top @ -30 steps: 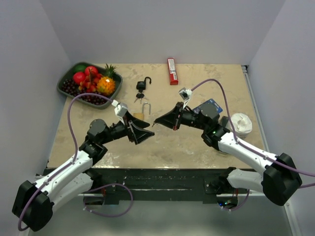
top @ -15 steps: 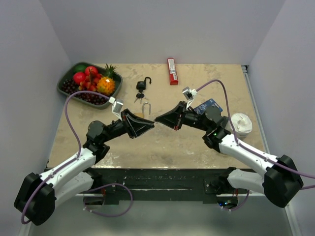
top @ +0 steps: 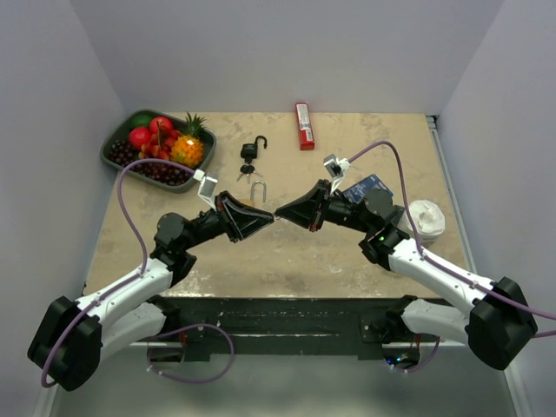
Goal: Unlock with the key
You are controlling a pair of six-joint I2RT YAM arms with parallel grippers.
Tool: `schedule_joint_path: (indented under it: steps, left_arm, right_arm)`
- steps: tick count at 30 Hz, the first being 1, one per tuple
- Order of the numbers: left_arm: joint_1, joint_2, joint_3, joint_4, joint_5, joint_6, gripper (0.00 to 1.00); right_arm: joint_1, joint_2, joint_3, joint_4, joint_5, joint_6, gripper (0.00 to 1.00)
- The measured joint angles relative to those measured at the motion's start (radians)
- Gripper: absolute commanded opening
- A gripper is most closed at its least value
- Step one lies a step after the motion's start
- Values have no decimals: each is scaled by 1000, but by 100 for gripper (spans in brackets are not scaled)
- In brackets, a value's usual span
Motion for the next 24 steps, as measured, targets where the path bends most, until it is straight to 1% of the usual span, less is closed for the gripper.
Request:
schedule_joint_path:
  steps: [6,11,14,15,17,24]
  left_arm:
    - [-8,19,0,31,13,-16,21]
    - [-17,38,0,50,30,-20,20]
    - [-21,47,0,56,40,-24,12]
    - [-22,48,0,58,41,-24,6]
    - [-23,50,0,60,41,-25,0]
    - [-25,53,-1,71,45,-25,0]
  right_arm:
    - [0,-6,-4,-2,0,0,0]
    - [0,-7,-4,-3,1,0,0]
    - [0,-7,-4,-4,1,0,0]
    - [0,-7,-4,-4,1,0,0]
    - [0,-7,-4,-4,1,0,0]
    - [0,-7,-4,-4,1,-2,0]
